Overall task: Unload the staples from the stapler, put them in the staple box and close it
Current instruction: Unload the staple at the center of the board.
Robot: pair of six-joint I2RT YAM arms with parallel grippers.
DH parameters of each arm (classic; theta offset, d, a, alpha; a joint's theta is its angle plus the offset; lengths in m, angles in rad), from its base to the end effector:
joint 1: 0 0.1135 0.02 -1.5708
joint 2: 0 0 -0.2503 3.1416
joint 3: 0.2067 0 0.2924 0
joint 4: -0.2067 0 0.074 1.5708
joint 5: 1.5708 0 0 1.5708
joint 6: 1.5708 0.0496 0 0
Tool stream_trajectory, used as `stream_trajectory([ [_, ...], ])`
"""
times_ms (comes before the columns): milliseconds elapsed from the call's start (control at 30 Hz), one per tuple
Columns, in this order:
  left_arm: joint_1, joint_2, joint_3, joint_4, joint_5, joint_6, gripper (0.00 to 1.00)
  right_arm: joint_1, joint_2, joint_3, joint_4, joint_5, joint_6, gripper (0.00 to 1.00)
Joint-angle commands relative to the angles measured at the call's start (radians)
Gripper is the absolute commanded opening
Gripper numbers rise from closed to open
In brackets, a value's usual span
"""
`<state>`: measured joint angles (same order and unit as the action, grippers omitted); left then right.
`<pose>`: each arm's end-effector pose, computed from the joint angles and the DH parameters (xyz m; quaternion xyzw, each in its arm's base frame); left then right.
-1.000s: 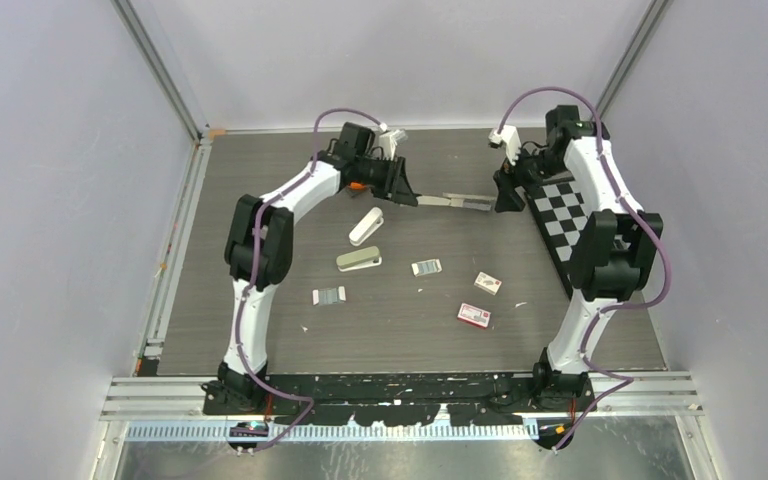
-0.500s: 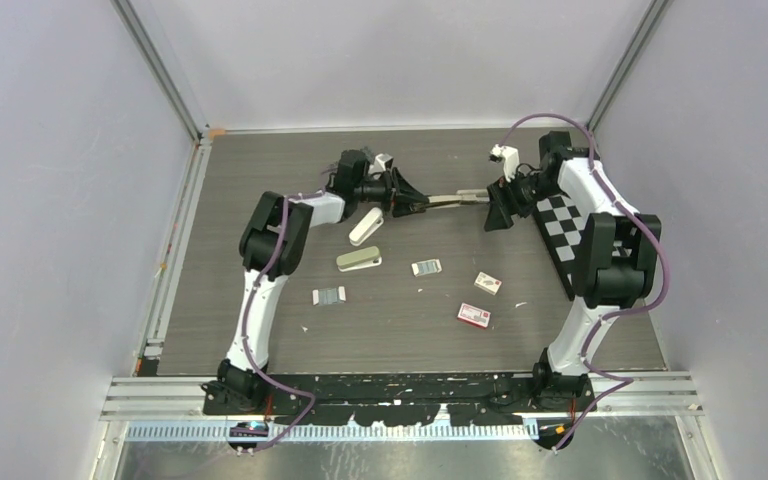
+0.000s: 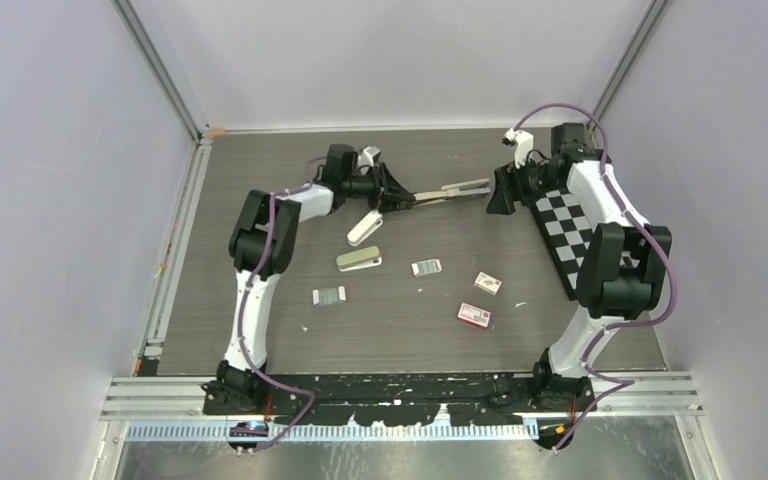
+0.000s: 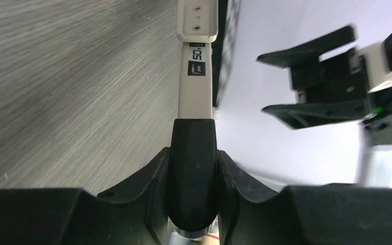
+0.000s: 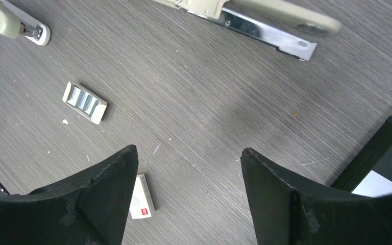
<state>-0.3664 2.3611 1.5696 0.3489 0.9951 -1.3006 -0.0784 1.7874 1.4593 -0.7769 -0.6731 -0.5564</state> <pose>0.4827 -0.2298 0.0849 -0.1066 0.7780 -0.6190 0.0173 0.4158 -0.0017 0.2218 -0.2915 0.8743 0.2373 0.3073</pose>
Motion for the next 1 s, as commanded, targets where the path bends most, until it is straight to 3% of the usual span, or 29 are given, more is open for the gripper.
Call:
stream_trajectory([
  [0, -0.037, -0.245, 0.108, -0.602, -0.144, 0.712, 0.0, -0.024, -0.084, -0.004, 0.031, -0.057, 0.02, 0.78],
  [100, -0.099, -0.348, 0.082, -0.714, -0.326, 1.018, 0.0, -0.051, -0.111, -0.019, 0.033, -0.092, 0.022, 0.78],
  [267, -0.248, -0.484, -0.094, -0.639, -0.552, 1.388, 0.0, -0.082, -0.162, -0.075, 0.058, -0.129, 0.03, 0.78],
  [467, -0.362, -0.513, -0.261, -0.53, -0.756, 1.658, 0.0, -0.082, -0.158, -0.094, 0.026, -0.142, -0.033, 0.79],
  [600, -0.383, -0.522, -0.316, -0.461, -0.851, 1.727, 0.0, -0.066, -0.135, -0.072, -0.149, -0.173, -0.326, 0.84],
  [700, -0.382, -0.531, -0.331, -0.408, -0.861, 1.754, 0.0, -0.056, -0.118, -0.065, -0.313, -0.171, -0.72, 0.99],
  [800, -0.382, -0.527, -0.32, -0.396, -0.853, 1.786, 0.0, -0.051, -0.112, -0.095, -0.387, -0.136, -1.059, 1.0],
  [967, -0.382, -0.518, -0.31, -0.376, -0.83, 1.818, 0.0, 0.006, -0.052, -0.07, -0.258, -0.076, -1.098, 1.0],
])
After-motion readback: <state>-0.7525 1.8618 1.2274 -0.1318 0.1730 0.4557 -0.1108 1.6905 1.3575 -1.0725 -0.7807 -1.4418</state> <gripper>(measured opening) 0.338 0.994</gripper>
